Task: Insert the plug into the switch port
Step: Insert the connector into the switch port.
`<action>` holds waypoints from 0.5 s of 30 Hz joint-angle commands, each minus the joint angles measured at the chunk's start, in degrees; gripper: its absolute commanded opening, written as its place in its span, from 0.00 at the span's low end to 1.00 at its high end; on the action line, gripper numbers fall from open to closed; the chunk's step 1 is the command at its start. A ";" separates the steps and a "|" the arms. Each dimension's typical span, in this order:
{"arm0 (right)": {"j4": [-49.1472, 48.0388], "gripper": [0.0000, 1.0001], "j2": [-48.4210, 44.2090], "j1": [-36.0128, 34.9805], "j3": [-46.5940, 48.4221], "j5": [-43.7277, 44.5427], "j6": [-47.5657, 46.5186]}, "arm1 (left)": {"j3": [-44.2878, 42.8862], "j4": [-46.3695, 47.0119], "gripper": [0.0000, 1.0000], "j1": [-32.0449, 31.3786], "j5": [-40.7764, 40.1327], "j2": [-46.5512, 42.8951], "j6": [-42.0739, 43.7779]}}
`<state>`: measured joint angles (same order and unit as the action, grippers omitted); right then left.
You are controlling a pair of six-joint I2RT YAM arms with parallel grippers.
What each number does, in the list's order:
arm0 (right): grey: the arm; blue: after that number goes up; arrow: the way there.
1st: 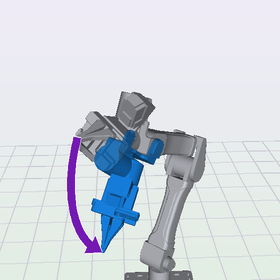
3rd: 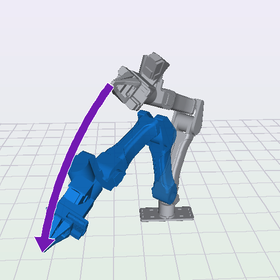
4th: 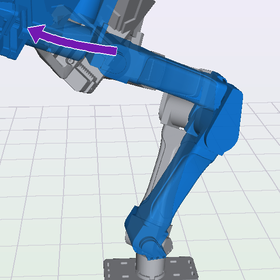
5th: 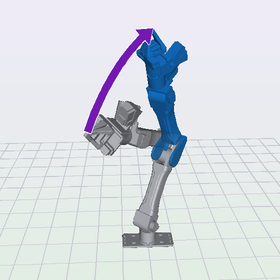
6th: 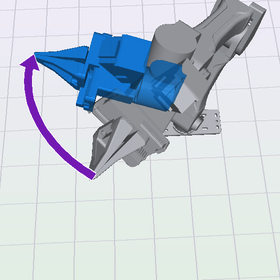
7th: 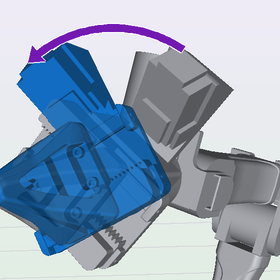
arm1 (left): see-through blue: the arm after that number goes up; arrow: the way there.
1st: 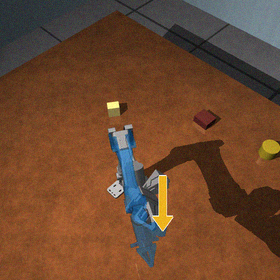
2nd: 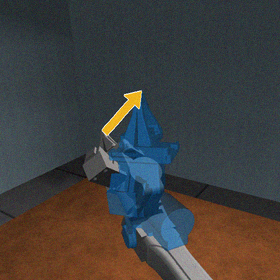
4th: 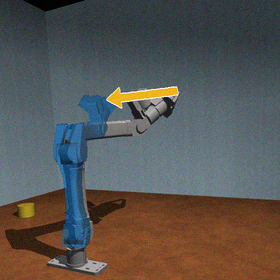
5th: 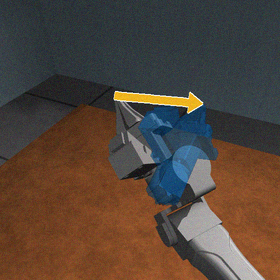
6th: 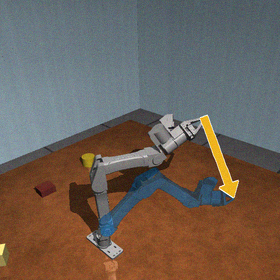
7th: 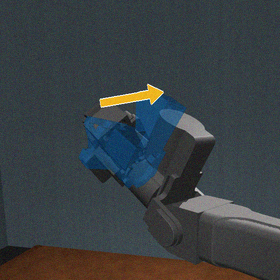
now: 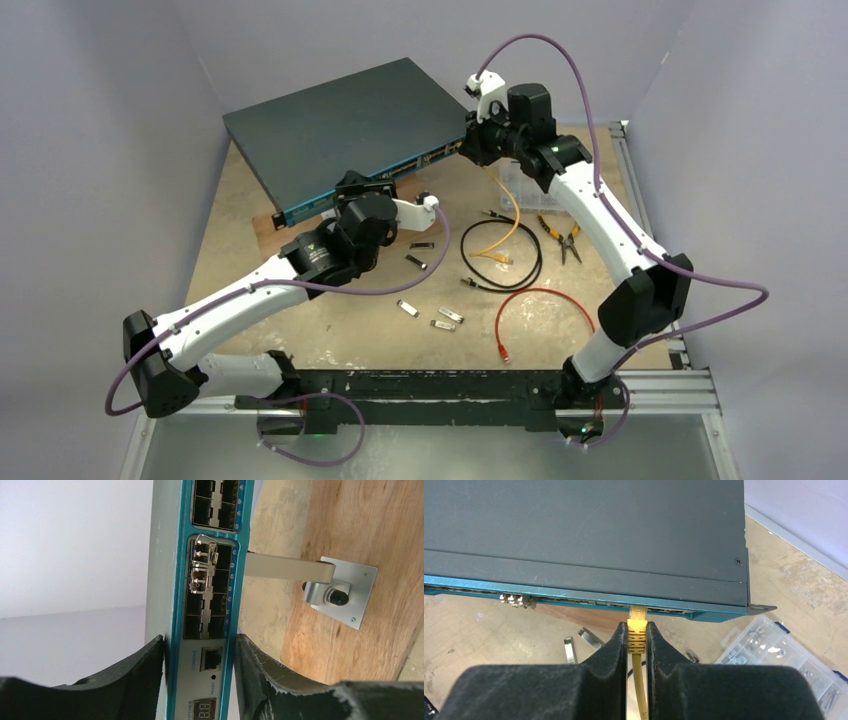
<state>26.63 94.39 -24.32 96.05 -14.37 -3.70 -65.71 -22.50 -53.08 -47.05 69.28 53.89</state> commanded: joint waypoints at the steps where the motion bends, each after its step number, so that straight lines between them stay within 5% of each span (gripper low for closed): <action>1: -19.65 0.00 2.42 -1.44 1.92 -0.51 -0.87 | 0.06 -6.66 0.00 -0.36 -1.16 -2.30 -5.17; 15: -18.62 0.00 1.98 -1.44 2.92 0.10 -1.01 | 0.06 -6.85 0.00 -0.36 -1.11 -2.56 -5.26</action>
<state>24.91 94.00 -24.32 94.56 -14.02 -4.10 -65.71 -22.79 -53.25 -46.59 69.06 53.56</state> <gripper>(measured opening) 0.139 0.478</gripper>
